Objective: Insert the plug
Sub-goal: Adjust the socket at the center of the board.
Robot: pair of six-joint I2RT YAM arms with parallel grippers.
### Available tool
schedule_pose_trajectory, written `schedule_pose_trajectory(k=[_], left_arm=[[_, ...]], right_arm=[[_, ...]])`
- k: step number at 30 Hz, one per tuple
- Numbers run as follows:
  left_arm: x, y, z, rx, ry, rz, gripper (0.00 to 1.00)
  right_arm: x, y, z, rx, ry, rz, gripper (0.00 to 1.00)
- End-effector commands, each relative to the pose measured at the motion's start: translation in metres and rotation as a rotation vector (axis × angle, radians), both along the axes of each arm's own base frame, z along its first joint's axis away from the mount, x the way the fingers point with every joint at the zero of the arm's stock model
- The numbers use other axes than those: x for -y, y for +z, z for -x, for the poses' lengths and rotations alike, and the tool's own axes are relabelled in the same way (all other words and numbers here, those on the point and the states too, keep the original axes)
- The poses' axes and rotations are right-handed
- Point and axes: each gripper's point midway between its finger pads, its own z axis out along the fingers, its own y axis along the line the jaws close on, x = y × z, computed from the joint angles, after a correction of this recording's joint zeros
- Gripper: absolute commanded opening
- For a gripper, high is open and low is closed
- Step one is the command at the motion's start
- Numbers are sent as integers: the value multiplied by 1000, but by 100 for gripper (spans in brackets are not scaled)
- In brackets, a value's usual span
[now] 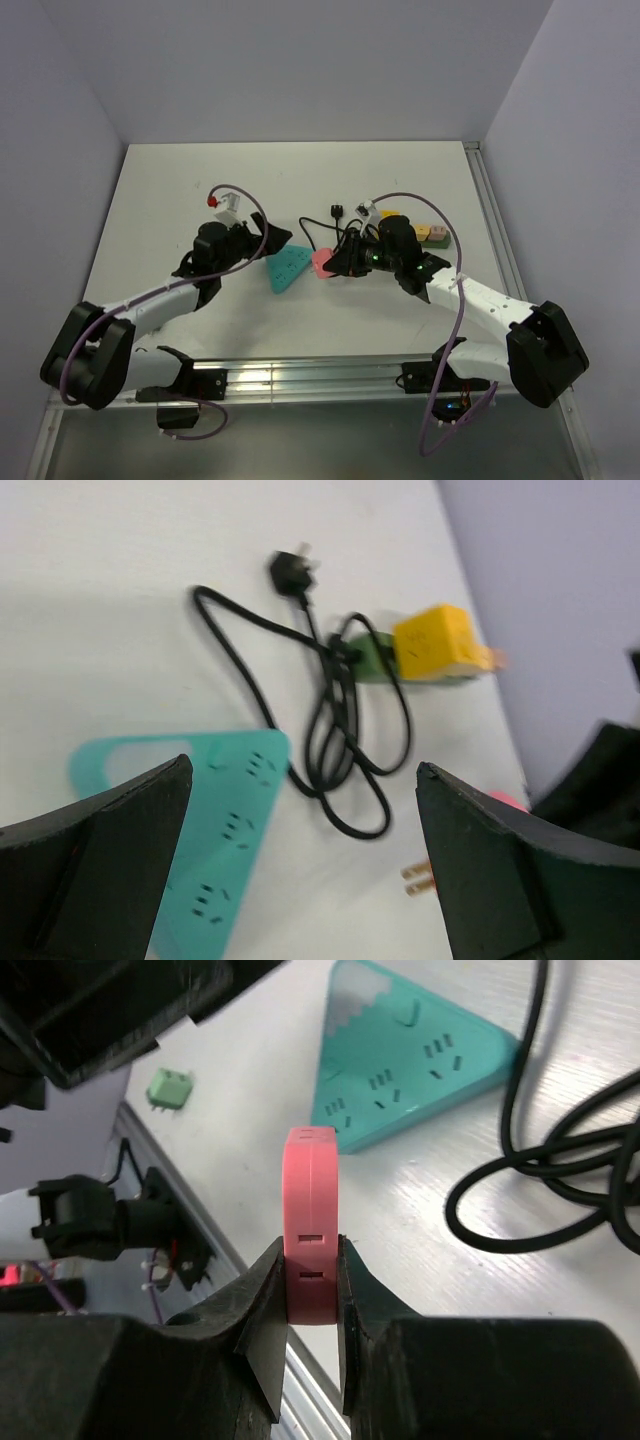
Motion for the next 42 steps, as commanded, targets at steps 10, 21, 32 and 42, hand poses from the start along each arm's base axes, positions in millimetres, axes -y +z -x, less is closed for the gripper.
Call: schedule_pose_trajectory(k=[10,21,32,42], left_arm=[[-16,-27,-78,-98,200,-232,97],[9,-80,-34,-240,23,-195,79],[-24,-92,23,-274,65,-227,74],[-26,-86,24,-255,80,-193,86]], right_arm=[[17,15,-24,113,-123,61,0],[27,1,-33,56,-216,121,0],[24,-2,-33,35,-213,112,0],[14,-9,-42,-11,-277,122,0]])
